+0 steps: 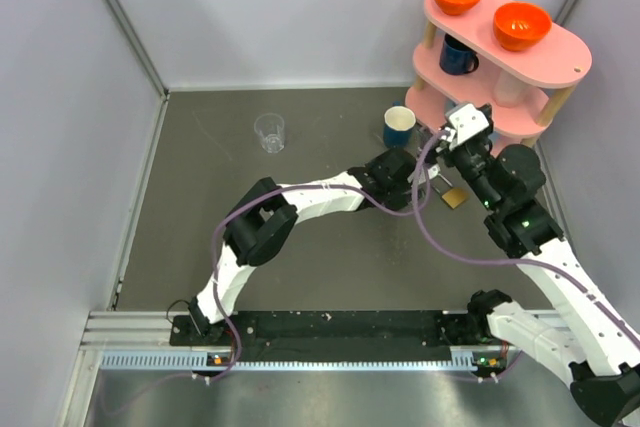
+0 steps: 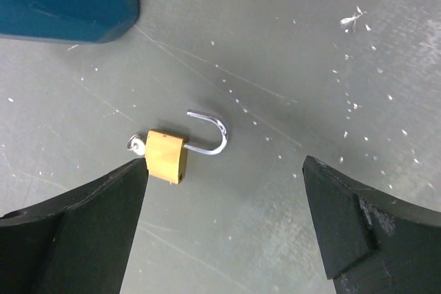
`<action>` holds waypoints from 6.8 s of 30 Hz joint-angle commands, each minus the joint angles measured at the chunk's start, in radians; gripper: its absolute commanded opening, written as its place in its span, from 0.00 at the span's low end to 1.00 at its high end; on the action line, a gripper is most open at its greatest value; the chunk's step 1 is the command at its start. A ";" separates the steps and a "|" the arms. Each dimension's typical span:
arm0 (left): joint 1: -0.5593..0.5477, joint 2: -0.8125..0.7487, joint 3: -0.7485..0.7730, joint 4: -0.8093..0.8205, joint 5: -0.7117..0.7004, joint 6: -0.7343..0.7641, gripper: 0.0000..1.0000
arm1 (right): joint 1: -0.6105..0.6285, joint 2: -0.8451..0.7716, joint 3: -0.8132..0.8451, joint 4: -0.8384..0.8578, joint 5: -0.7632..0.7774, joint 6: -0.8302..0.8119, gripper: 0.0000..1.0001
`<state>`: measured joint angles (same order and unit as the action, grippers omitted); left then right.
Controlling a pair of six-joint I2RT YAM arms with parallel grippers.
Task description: Unlock with the key
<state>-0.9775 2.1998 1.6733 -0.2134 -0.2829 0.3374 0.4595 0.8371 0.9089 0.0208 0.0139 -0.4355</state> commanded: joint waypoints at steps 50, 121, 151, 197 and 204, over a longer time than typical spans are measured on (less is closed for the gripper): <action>0.574 -1.046 -0.693 -0.060 0.307 -0.021 0.99 | -0.012 0.118 0.130 -0.289 -0.332 0.111 0.81; 0.892 -1.448 -0.925 -0.116 0.576 -0.103 0.99 | 0.113 0.831 0.170 -0.614 -0.310 -0.206 0.39; 0.948 -1.480 -0.935 -0.093 0.680 -0.120 0.99 | 0.272 1.197 0.751 -0.479 -0.413 0.123 0.76; 0.970 -1.508 -0.960 -0.089 0.807 -0.120 0.99 | 0.378 1.536 1.019 -0.509 -0.322 0.282 0.47; 0.970 -1.509 -0.960 -0.090 0.811 -0.120 0.99 | 0.390 1.528 0.992 -0.521 -0.296 0.256 0.43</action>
<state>-0.0139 0.7002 0.7158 -0.3508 0.5056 0.2291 0.8200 2.3466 1.9003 -0.4797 -0.3035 -0.1623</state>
